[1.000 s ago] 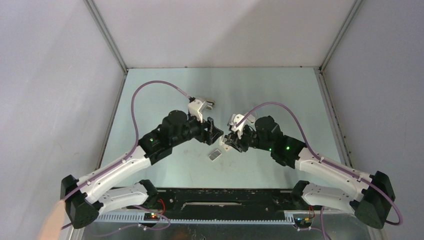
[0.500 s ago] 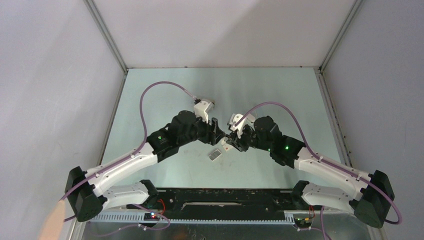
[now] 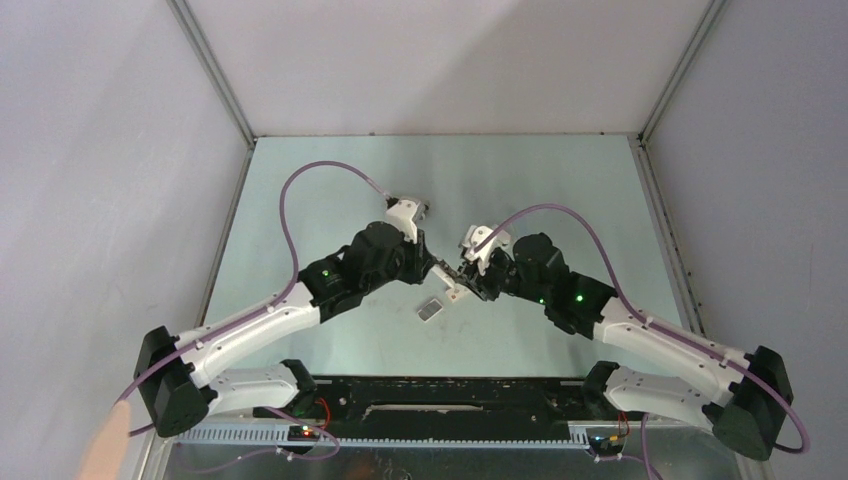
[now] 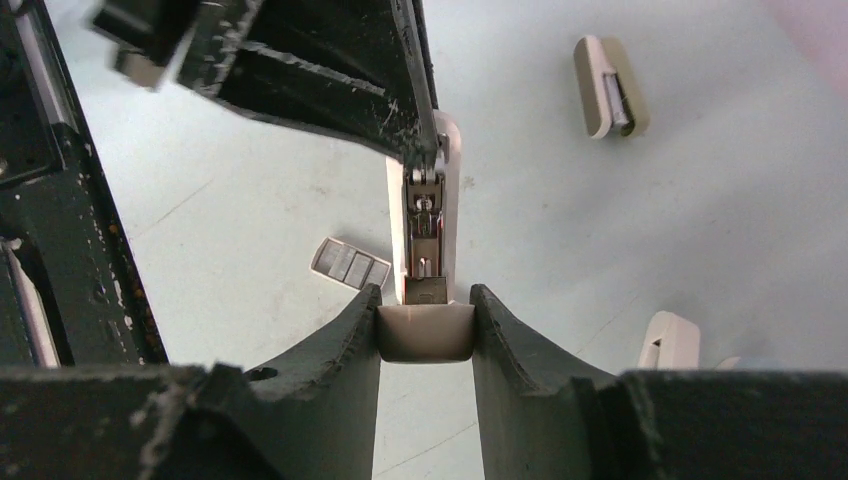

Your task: Load the staples into the stapler

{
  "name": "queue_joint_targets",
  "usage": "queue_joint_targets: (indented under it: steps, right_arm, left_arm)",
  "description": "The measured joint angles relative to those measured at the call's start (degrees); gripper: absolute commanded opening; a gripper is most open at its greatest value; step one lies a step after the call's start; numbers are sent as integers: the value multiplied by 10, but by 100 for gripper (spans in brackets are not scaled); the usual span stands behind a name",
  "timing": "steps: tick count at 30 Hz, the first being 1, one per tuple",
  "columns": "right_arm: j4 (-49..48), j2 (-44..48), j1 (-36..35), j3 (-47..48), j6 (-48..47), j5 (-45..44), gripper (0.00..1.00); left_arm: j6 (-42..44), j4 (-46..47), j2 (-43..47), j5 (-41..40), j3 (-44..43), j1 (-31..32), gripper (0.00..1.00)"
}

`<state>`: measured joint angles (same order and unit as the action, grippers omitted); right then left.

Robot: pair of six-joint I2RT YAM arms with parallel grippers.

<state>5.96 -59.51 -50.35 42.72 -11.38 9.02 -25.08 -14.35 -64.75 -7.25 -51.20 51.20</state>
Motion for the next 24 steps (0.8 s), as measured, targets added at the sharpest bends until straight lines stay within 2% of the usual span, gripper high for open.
queue_joint_targets:
  steps: [3, 8, 15, 24]
  right_arm:
    - [0, 41, 10, -5, 0, 4, 0]
    - [-21, 129, 39, -46, 7, 41, 0]
    - [-67, 228, 83, -99, 40, 103, 0]
    - [-127, 278, 109, -139, 81, 131, 0]
  left_arm:
    - [-10, -3, 5, -37, 7, -5, 19]
    - [-42, 30, 43, -42, 30, -11, 18]
    - [-111, 107, 68, 35, 90, -54, 20]
    - [-185, 184, 35, 101, 147, -68, 20]
